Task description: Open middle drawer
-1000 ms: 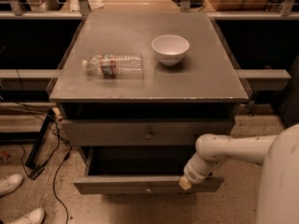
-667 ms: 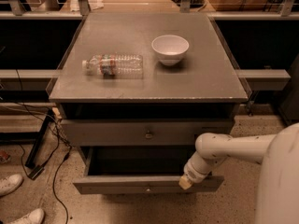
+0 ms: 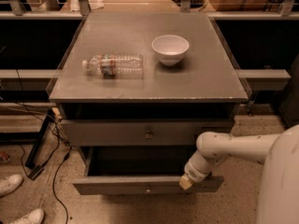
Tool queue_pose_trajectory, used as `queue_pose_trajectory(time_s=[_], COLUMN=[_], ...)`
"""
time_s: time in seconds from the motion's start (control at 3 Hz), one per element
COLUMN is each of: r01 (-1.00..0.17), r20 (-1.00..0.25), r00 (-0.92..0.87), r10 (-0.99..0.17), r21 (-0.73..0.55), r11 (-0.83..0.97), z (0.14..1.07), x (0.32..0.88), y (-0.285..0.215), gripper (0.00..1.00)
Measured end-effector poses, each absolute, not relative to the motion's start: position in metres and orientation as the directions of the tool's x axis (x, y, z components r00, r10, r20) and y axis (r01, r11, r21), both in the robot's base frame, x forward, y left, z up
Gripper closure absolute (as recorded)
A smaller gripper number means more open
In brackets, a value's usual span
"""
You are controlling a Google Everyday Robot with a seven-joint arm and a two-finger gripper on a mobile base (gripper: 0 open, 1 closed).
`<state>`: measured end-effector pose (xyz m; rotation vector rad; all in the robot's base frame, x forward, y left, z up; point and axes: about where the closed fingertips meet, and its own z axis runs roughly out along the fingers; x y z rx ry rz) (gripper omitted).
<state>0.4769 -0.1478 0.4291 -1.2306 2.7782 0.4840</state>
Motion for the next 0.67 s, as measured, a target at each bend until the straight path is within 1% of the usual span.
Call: queue_pose_trajectory(time_s=[0.67], r01=[-0.732], r20=[-0.184], r00=[-0.678], r10=[-0.711], r21=[0.258], r11=[0.631], z=[0.429], x=[0.4768], y=[-0.1478], gripper=[0.35])
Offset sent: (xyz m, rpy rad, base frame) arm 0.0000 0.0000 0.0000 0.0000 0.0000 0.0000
